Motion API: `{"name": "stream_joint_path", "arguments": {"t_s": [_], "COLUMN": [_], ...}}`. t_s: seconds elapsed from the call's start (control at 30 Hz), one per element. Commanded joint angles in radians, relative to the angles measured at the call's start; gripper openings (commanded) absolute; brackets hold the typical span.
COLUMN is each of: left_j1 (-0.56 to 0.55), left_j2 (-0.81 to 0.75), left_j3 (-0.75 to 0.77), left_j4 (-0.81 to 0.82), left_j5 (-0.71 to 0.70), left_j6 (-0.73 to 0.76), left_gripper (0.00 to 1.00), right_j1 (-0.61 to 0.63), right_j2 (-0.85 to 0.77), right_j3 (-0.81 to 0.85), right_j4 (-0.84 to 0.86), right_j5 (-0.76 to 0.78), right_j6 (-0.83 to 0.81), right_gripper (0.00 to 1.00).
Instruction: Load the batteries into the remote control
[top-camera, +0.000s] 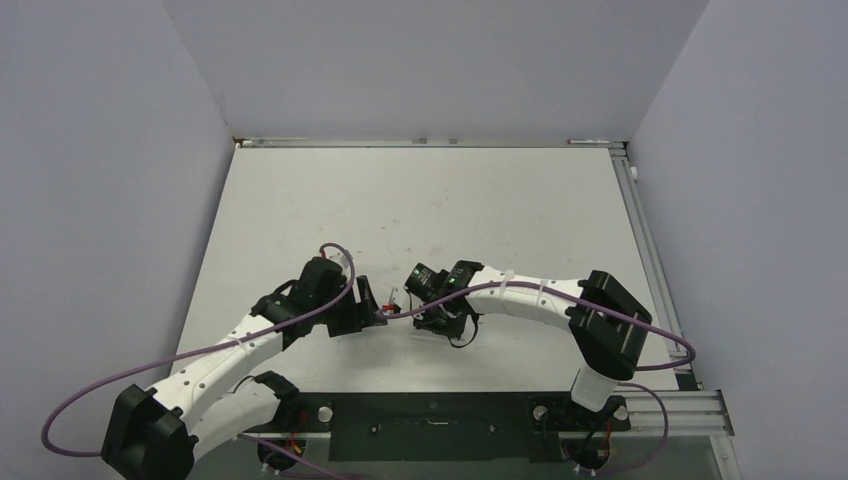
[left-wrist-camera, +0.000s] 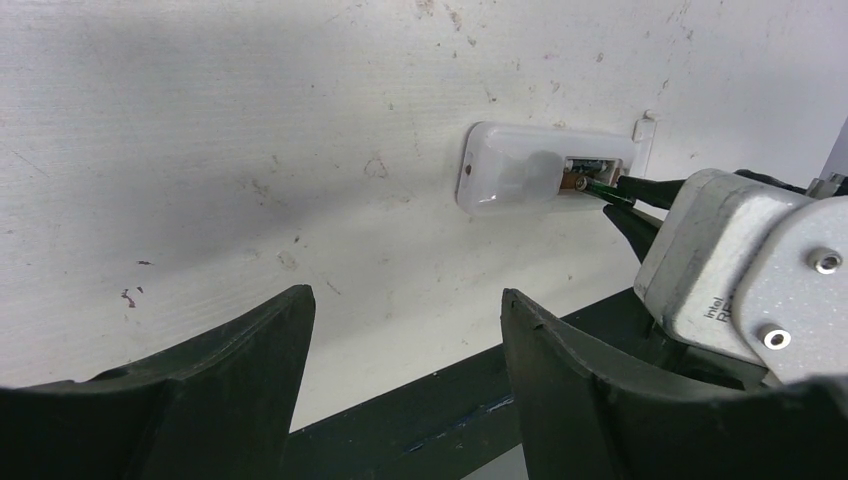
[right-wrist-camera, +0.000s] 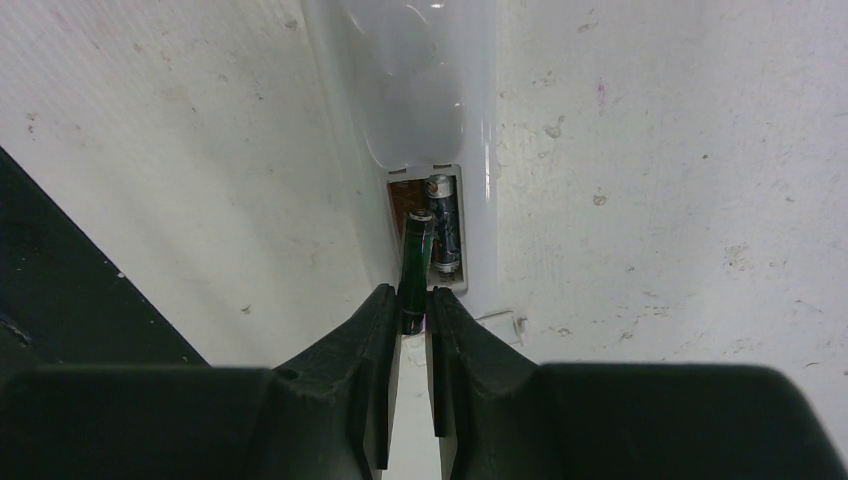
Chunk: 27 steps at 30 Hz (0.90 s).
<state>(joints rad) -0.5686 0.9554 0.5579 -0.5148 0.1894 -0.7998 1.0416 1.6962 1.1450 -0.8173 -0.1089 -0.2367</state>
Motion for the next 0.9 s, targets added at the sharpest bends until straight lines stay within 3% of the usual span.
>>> {"name": "stream_joint_path", "arguments": {"t_s": [0.0,0.53,0.87], "left_j1": [0.009,0.013,0.013], "left_j2": [-0.007,0.022,0.065], "left_j3": [0.003,0.002,0.011], "left_j4": [0.002,0.023,0.066], "left_j5": [0.013,0.030,0.066], "left_j6": [0.017,0.017,0.024], "left_gripper": [0.66,0.67,0.68], "right_j1": [0.005,0.003,-0.001], "right_j2": [0.001,-0.025,-0.170], "right_j3": [0.039,0.054,0.028], "right_j4": [-0.004,0.023,0.068], "right_j5": [0.015,0.028,0.138], "right_j6": [-0.025,-0.023,0.154], "right_gripper": [0.17,0.21,0.21]}}
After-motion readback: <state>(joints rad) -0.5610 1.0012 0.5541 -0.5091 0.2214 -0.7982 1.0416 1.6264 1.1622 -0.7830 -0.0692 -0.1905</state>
